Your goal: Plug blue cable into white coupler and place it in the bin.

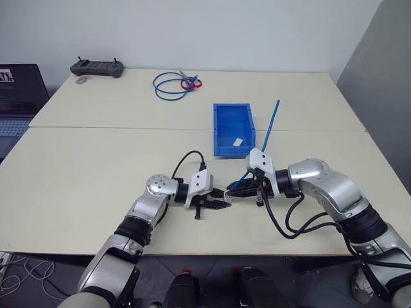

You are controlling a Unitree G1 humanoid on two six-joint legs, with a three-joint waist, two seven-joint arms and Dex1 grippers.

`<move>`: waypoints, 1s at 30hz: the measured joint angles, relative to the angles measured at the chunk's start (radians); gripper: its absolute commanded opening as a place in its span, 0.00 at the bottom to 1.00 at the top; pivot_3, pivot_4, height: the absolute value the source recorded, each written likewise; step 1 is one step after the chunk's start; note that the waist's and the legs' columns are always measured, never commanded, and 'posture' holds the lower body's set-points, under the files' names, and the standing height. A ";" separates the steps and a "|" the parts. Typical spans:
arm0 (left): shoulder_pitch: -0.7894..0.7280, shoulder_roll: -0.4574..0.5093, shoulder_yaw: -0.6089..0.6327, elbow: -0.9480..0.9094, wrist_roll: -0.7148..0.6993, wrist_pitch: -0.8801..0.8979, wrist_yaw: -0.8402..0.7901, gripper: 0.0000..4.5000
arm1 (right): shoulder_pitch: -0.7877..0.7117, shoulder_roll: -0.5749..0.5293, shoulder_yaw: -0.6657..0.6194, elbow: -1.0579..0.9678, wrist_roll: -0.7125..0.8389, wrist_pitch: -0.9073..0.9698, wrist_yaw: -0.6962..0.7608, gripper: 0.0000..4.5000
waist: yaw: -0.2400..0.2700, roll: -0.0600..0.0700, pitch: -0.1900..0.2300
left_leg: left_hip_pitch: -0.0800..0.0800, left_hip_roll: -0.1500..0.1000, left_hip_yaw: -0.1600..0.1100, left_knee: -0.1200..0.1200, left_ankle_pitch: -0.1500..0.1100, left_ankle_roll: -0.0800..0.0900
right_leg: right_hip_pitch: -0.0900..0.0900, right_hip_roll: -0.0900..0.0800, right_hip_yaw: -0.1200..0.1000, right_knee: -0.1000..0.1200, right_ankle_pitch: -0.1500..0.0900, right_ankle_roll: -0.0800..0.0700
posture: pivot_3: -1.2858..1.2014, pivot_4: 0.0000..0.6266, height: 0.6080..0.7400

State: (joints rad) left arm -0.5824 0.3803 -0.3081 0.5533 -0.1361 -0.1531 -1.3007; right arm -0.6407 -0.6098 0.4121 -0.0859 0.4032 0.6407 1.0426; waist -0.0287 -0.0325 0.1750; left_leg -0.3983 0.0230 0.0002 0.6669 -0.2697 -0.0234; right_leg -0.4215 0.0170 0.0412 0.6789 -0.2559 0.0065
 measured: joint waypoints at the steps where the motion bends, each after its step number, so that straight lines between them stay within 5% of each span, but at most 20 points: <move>1: 0.002 0.001 0.001 -0.004 0.000 0.004 0.000 0.18 | -0.003 0.001 0.000 0.009 -0.011 -0.008 0.007 0.03 | 0.000 0.000 0.000 | 0.000 0.000 0.000 0.000 0.000 0.000 | 0.000 0.000 0.000 0.000 0.000 0.000 | 0.52 0.24 1.00; 30: 0.016 0.005 0.006 -0.036 0.006 0.034 0.007 0.18 | -0.014 0.035 0.015 0.041 -0.148 -0.090 0.095 0.03 | -0.002 0.000 -0.002 | 0.002 0.000 0.000 0.000 0.000 0.000 | 0.001 0.000 0.000 0.001 0.000 -0.001 | 0.52 0.24 1.00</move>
State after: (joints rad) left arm -0.5666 0.3849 -0.3023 0.5173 -0.1303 -0.1190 -1.2942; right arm -0.6549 -0.5746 0.4275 -0.0453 0.2552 0.5506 1.1373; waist -0.0306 -0.0321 0.1734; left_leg -0.3960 0.0233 0.0006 0.6668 -0.2697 -0.0234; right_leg -0.4202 0.0172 0.0413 0.6802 -0.2556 0.0060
